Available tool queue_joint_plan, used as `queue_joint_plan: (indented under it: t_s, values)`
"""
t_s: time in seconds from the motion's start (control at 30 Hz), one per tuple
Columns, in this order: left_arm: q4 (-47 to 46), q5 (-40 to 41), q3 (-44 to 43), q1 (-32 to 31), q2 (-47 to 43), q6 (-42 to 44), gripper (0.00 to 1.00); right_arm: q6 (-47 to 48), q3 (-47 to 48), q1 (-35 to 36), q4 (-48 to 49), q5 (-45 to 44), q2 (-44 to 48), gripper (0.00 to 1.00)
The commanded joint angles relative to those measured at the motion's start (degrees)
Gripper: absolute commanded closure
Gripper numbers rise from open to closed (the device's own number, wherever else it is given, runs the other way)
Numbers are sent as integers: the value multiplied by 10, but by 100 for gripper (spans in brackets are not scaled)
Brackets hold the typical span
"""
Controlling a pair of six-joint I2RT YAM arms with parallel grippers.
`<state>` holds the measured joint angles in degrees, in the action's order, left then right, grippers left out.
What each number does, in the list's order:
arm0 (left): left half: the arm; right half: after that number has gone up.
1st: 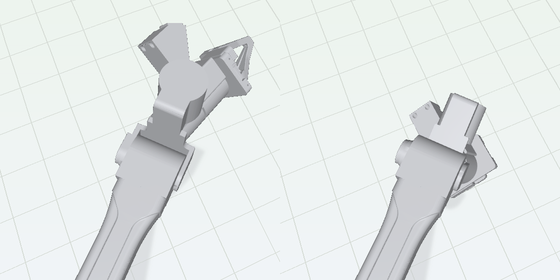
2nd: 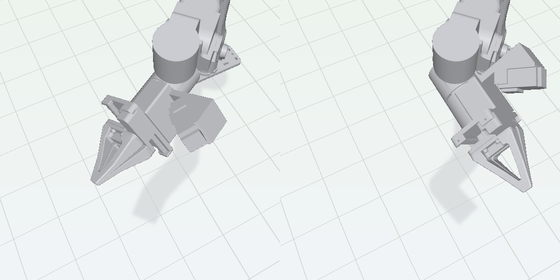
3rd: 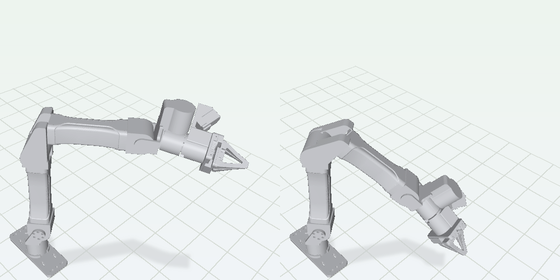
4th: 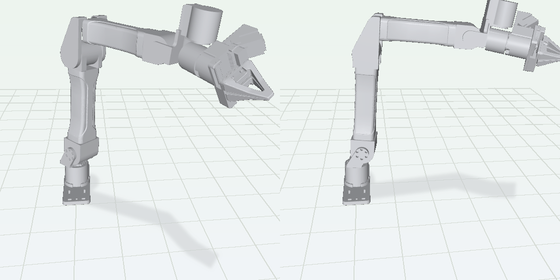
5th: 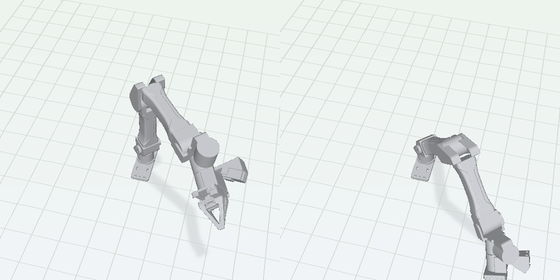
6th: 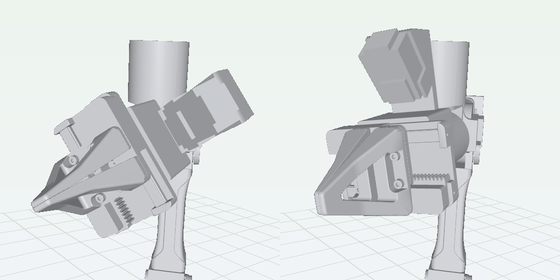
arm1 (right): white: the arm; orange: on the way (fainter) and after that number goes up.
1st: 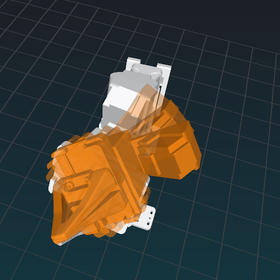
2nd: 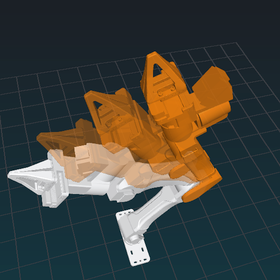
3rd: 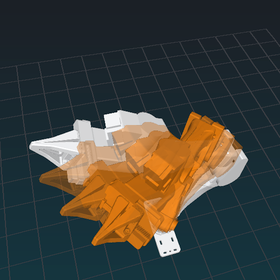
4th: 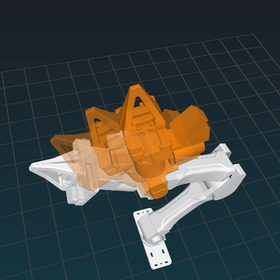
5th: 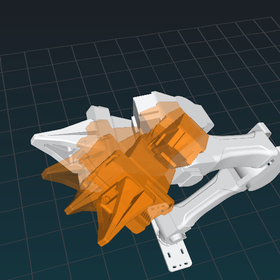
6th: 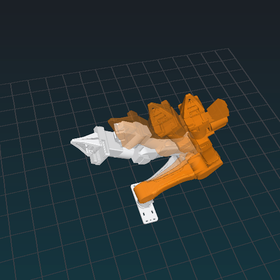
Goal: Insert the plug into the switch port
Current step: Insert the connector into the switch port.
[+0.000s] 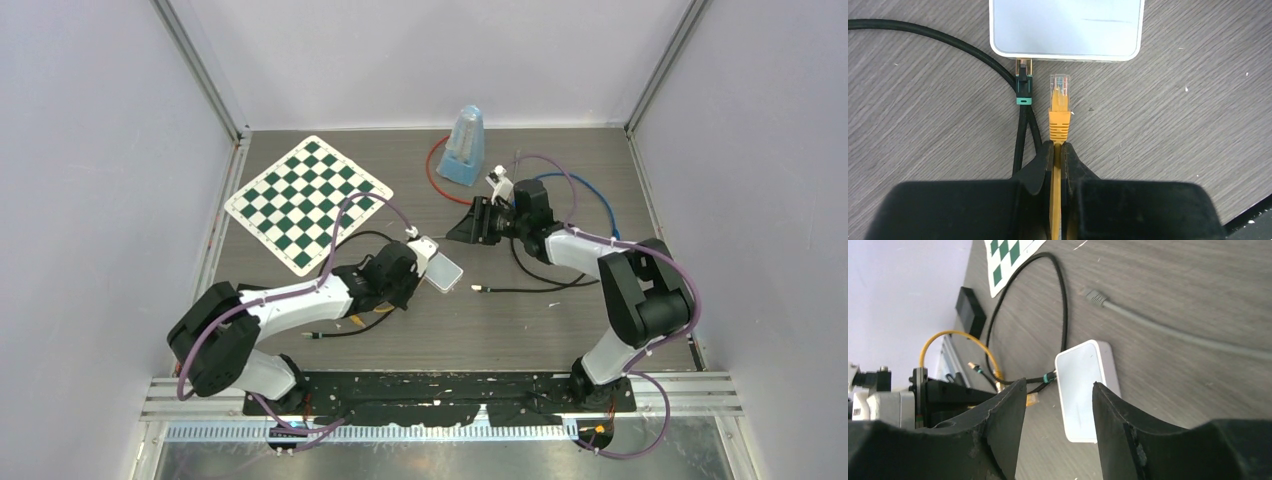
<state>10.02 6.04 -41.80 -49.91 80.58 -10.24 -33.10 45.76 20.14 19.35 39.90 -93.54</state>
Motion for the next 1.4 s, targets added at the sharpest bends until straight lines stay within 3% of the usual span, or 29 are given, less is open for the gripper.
queue_joint_plan:
  t_s: [0.0,0.27,0.93,1.37]
  values:
    - [-39,10,0,-5,20,-13,100,114,61,2,-107,-48,-27,42]
    - [-43,17,-8,-10,61,-13,100,119,110,2,-91,-5,-121,46]
    - [-75,20,-17,-10,99,2,100,134,135,15,-95,39,-189,49]
    - [19,18,-69,-10,112,-13,100,141,128,20,-94,47,-183,56]
